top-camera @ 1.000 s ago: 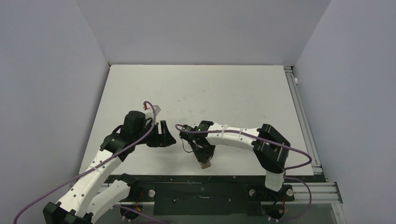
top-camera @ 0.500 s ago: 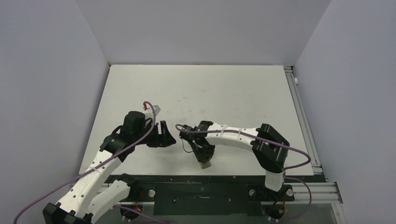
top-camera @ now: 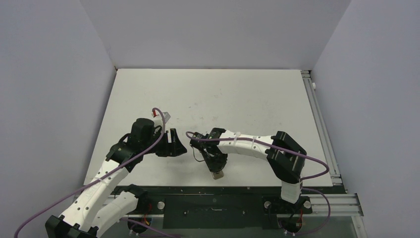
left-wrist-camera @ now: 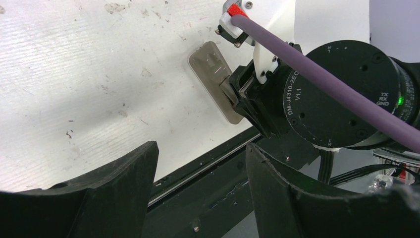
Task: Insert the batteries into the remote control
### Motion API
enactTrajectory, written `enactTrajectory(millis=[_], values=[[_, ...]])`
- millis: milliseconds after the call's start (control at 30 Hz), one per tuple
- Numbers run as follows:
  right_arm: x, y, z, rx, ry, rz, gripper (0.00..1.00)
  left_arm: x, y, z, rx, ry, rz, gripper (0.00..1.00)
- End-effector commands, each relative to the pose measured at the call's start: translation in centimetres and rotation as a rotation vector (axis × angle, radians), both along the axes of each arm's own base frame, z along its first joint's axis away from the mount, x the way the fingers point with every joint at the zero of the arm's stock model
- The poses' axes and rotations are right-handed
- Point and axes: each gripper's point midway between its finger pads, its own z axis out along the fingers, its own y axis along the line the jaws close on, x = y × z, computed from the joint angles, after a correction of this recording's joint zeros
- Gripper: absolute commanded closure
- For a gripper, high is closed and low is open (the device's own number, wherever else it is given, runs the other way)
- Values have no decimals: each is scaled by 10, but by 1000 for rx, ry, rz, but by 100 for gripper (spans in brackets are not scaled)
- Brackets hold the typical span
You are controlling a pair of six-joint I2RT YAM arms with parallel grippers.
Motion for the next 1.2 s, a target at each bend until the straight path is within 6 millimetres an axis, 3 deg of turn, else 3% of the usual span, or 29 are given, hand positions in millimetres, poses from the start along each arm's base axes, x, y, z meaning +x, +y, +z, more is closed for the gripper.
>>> enactTrajectory(millis=[0,467,967,1167], values=[[11,7,3,5,-29,-12,91,5,-4,12,-27,-60,-11,38],[17,9,0,-6,-32,-10,91,4,-6,11,-29,-58,-18,38],[18,11,1,6,-36,-13,63,4,-6,11,-29,-57,-20,37],[19,13,5,21,-46,-19,60,4,-7,10,-29,-52,-22,37]])
